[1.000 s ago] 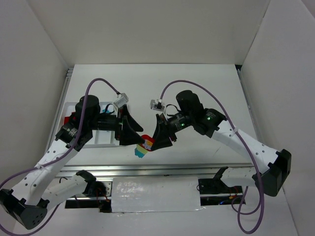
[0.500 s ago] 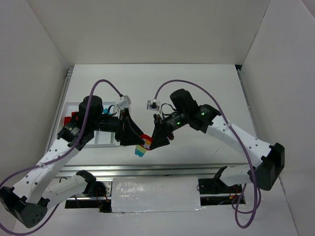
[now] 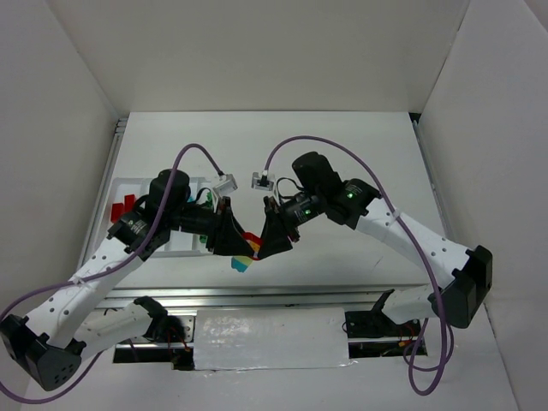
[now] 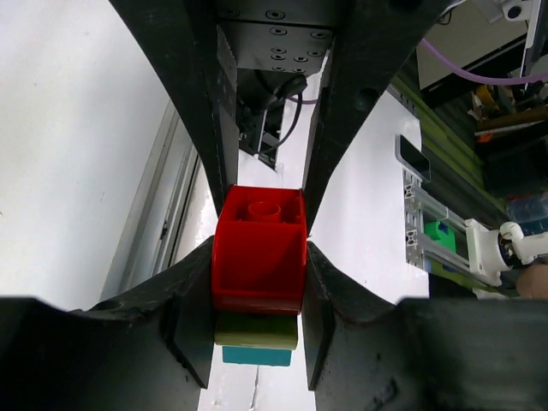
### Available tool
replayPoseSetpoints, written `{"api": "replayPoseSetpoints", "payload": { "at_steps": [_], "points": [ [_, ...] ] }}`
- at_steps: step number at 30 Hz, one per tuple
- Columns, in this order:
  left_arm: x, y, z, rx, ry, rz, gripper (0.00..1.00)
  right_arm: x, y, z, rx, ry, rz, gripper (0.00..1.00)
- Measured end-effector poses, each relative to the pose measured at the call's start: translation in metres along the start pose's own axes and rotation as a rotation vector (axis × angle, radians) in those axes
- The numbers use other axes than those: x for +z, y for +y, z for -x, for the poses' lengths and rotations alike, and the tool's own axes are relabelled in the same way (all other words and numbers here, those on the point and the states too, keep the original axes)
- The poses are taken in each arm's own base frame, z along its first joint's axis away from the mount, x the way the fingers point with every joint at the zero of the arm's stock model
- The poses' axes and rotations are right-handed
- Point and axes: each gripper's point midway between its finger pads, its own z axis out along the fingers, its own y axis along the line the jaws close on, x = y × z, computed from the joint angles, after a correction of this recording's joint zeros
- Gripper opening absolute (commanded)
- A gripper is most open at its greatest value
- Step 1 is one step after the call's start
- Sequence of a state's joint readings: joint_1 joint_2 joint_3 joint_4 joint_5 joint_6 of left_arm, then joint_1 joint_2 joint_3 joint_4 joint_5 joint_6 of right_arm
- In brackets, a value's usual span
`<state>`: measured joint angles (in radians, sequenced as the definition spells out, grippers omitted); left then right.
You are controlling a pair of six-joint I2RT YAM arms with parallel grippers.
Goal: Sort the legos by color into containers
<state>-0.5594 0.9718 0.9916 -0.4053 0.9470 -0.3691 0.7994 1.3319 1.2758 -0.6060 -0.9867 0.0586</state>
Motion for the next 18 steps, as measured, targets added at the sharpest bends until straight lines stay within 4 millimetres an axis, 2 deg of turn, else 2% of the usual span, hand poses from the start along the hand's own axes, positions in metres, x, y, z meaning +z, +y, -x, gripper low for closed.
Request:
{"api": "replayPoseSetpoints", "payload": {
  "at_steps": [1, 2, 3, 4, 6, 9, 11, 18],
  "points": [
    [0.0, 0.0, -0.001, -0.004, 0.002, 0.002, 0.11, 0.0, -0.001, 0.0, 0.001, 0.001, -0.001, 0.02],
    [0.0, 0.001, -0.001, -0.005, 0.002, 0.005, 0.06, 0.001, -0.001, 0.0, 0.003, 0.003, 0.0, 0.21],
    [0.0, 0.001, -0.001, -0.006, 0.002, 0.007, 0.0, 0.001, -0.001, -0.001, 0.002, 0.003, 0.003, 0.44],
    [0.0, 0.001, -0.001, -0.005, 0.001, 0.008, 0.0, 0.001, -0.001, -0.001, 0.003, 0.003, 0.005, 0.75],
    [0.0, 0.004, 0.002, 0.0, -0.012, 0.029, 0.0, 0.002, -0.002, 0.002, 0.005, -0.006, 0.001, 0.98],
    [0.0, 0.006, 0.009, 0.005, -0.042, 0.053, 0.0, 0.005, -0.003, 0.005, -0.024, -0.04, -0.002, 1.0],
    [-0.002, 0.004, 0.016, 0.014, -0.077, 0.069, 0.0, 0.005, -0.006, -0.002, -0.015, -0.068, -0.021, 1.0],
    [-0.013, -0.013, 0.045, 0.05, -0.214, 0.083, 0.0, 0.001, -0.008, -0.013, 0.011, -0.296, -0.049, 1.0]
  ]
}}
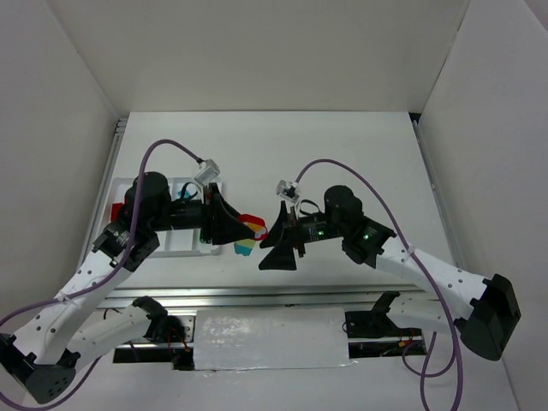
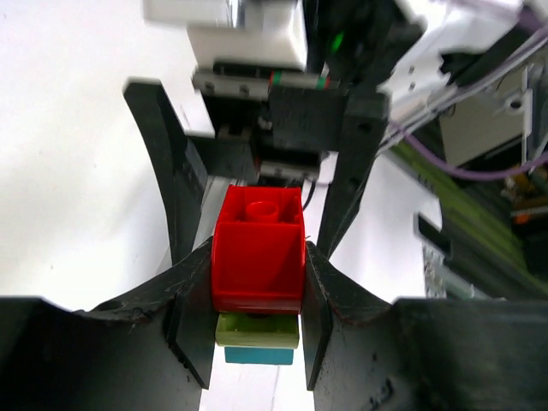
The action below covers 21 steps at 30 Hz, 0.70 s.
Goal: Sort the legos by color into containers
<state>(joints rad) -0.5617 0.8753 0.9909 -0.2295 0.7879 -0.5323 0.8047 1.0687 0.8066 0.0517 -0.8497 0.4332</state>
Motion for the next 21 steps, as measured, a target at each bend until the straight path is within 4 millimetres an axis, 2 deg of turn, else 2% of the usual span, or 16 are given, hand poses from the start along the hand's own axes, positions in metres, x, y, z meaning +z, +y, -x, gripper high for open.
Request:
{"api": "replayPoseSetpoints", "payload": {
  "at_steps": [5, 11, 14, 15, 21],
  "points": [
    [0.003, 0.0, 0.013, -0.034, -0.081, -0.003, 0.0, 0.003, 0.007, 0.009, 0.044, -0.127, 0.068, 1.0],
    [0.008, 0.007, 0.022, -0.111, -0.164, 0.01, 0.0, -0.003, 0.02, 0.043, 0.037, -0.325, 0.088, 0.98],
    [0.007, 0.01, 0.026, -0.147, -0.216, 0.02, 0.0, -0.008, 0.031, 0.064, 0.019, -0.431, 0.081, 0.9],
    [0.006, 0.01, 0.027, -0.158, -0.234, 0.022, 0.0, -0.009, 0.034, 0.069, 0.016, -0.457, 0.082, 0.84],
    [-0.001, 0.002, 0.04, -0.188, -0.345, -0.005, 0.0, -0.01, 0.035, 0.088, 0.047, -0.56, 0.069, 0.7]
  ]
}}
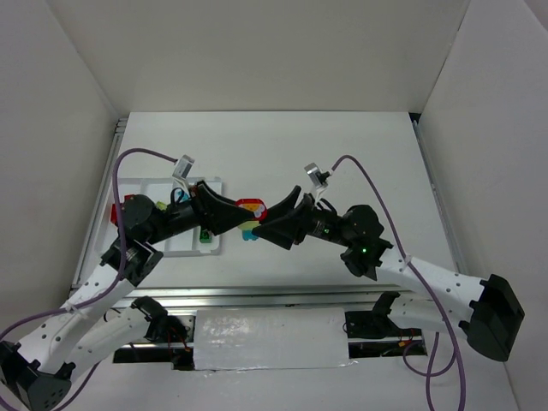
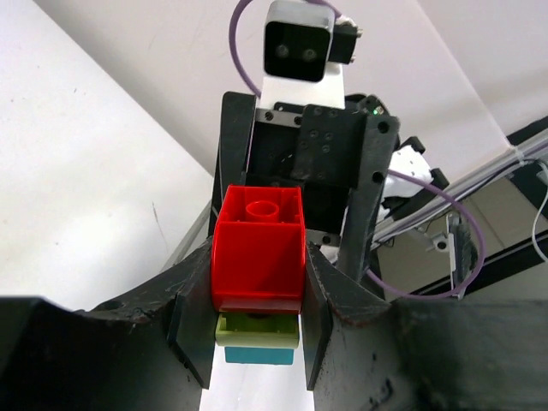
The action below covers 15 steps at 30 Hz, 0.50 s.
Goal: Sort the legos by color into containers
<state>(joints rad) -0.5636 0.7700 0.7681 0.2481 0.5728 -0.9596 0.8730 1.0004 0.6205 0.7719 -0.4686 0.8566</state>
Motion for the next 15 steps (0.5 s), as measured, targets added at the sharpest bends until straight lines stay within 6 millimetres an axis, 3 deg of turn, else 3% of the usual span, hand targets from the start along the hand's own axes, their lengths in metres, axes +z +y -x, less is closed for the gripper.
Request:
{"api": "replayPoseSetpoints", "payload": {
  "at_steps": [7, 9, 10, 12, 15],
  "points": [
    [0.002, 0.002, 0.002, -0.05, -0.041, -0.016, 0.0, 0.009, -0.012, -0.005, 0.047, -0.009, -0.023, 0.59],
    [0.002, 0.002, 0.003, -0.061, -0.05, -0.016, 0.0, 0.01, -0.015, -0.007, 0.053, -0.002, -0.028, 0.41],
    [0.002, 0.003, 0.004, -0.062, -0.056, -0.012, 0.0, 0.011, -0.015, -0.008, 0.059, 0.001, -0.026, 0.21],
    [0.001, 0.001, 0.006, -0.057, -0.065, -0.018, 0.0, 0.012, -0.014, -0.008, 0.07, 0.0, -0.022, 0.19],
    [-0.001, -0.002, 0.007, -0.051, -0.073, -0.022, 0.0, 0.013, -0.011, -0.006, 0.063, -0.003, -0.014, 0.0]
  ]
}}
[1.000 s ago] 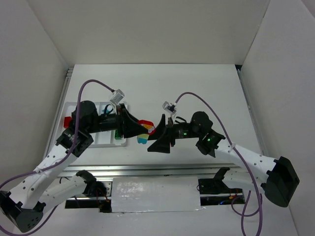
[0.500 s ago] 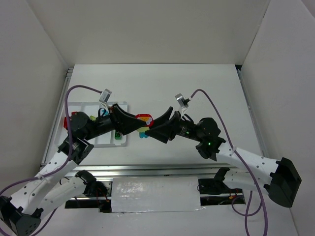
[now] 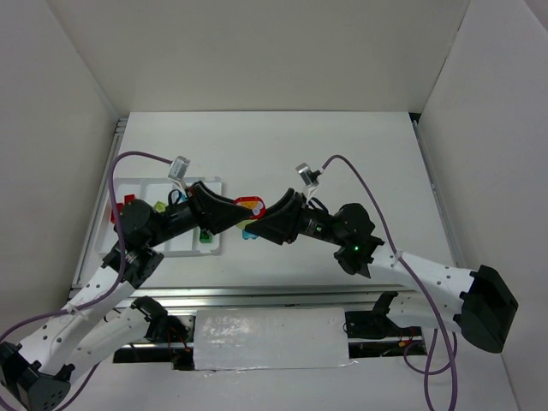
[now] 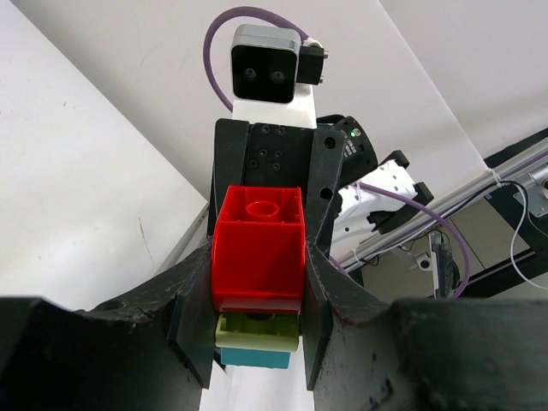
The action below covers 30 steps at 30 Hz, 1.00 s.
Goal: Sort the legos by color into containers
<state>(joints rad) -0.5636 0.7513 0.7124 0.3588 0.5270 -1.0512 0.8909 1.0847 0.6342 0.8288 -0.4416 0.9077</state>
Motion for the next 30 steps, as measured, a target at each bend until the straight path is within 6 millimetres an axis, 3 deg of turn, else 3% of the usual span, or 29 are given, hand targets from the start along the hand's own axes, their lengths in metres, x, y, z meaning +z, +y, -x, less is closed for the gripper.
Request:
{"api": "replayPoseSetpoints", "payload": {
  "at_steps": [20, 30],
  "points": [
    [-0.008, -0.002, 0.0, 0.051, 0.03, 0.085, 0.0, 0.002, 0.007, -0.013, -0.067, 0.112, 0.046, 0.0],
    [-0.003, 0.027, 0.022, 0.093, -0.067, 0.221, 0.0, -0.01, -0.006, -0.038, -0.033, 0.198, 0.024, 0.0]
  ]
}}
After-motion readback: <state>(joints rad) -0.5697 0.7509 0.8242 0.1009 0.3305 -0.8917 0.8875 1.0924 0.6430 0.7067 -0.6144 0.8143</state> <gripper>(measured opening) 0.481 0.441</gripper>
